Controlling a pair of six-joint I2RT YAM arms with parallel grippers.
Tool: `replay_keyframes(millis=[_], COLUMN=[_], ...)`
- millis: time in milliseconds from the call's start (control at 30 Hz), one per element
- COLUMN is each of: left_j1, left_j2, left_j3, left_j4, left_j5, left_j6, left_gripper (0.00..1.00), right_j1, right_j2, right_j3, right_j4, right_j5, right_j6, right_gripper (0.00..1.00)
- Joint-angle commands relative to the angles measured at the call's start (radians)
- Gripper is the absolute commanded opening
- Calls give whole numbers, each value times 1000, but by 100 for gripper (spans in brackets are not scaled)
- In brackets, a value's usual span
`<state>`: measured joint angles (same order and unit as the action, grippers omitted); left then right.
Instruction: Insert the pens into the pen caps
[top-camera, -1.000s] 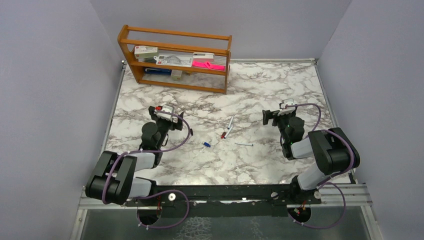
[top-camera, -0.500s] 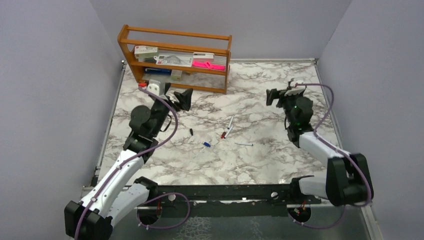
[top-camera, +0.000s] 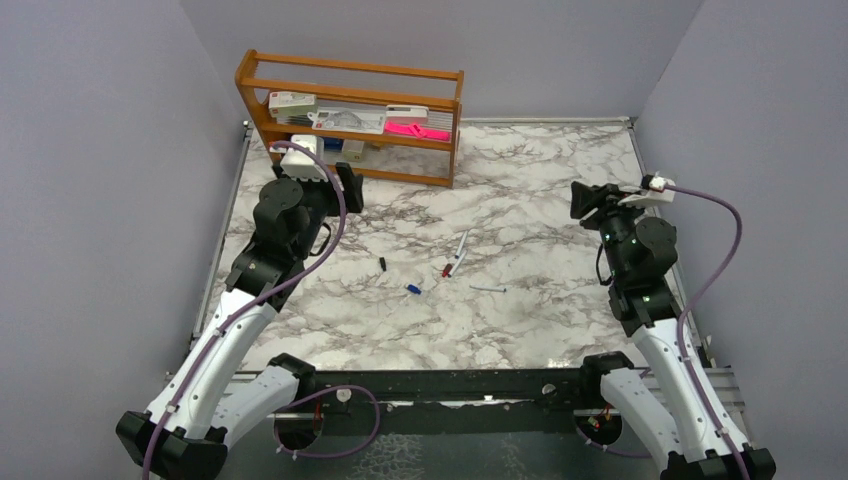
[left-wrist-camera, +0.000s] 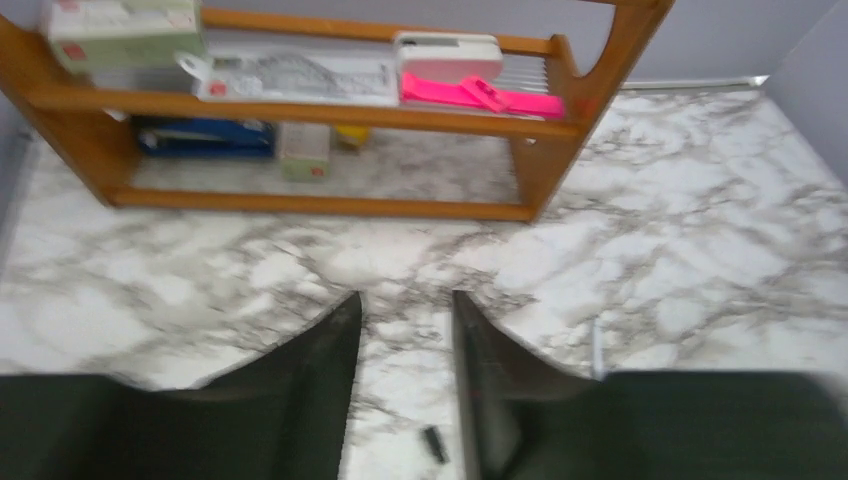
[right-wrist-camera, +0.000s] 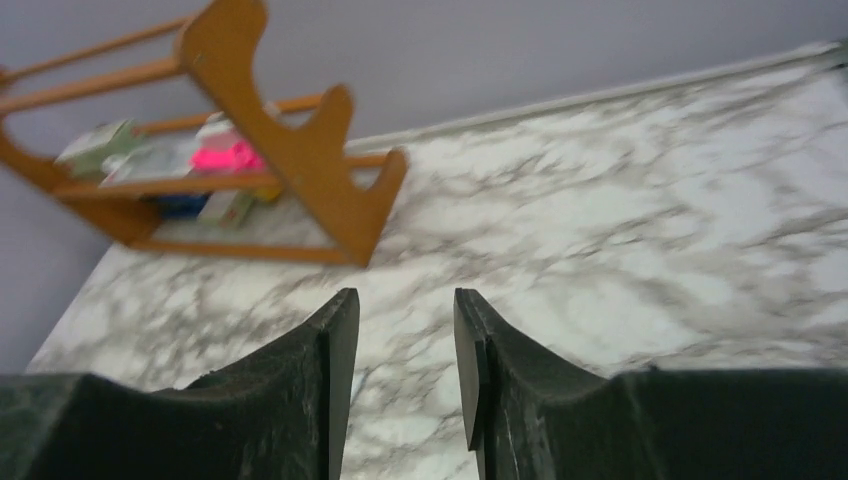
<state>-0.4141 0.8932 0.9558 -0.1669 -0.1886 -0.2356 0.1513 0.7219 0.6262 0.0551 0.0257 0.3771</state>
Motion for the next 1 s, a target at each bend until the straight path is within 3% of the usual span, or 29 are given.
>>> replay_keyframes(millis=[0,67,100,167,233,267,300,467,633,967], left_j1=[2,3,2,3,3,2,3,3,6,6], left_j2=[-6,-5,-8,-15,-26,-30,-31,4,-11,-20], left_j3=[-39,-36,-40,-49,-61,-68,-73,-50,-57,-67], left_j4=[-5,-15,-20,-33,-42,-44,-50,-85,-88,-83], left_j5=[81,98,96,76,51,44,38,71,44,33], left_j6=[10,22,29,39,41,42,41,41,44,55], left_gripper=[0,0,5,45,76,91,98,99,99,99], right_j1=[5,7,11,20,24,27,34,133,248,400], right_j2=[60,85,93,107,143,164,181,222,379,586], right_j3=[-96,-124,-131,-132,-136,-137,-140,-141,-117,-12], right_j4=[-52,-69,-97,-150,-166,-173,-182,-250,-268,-276], right_j5=[-437,-495,-499,-487,-540,-567,-581,-457,-418,-147], right_j6=[19,25,14,1,8,16,20,0,-5,-38], right_gripper=[47,60,65,69,86,87,87,84,84,85])
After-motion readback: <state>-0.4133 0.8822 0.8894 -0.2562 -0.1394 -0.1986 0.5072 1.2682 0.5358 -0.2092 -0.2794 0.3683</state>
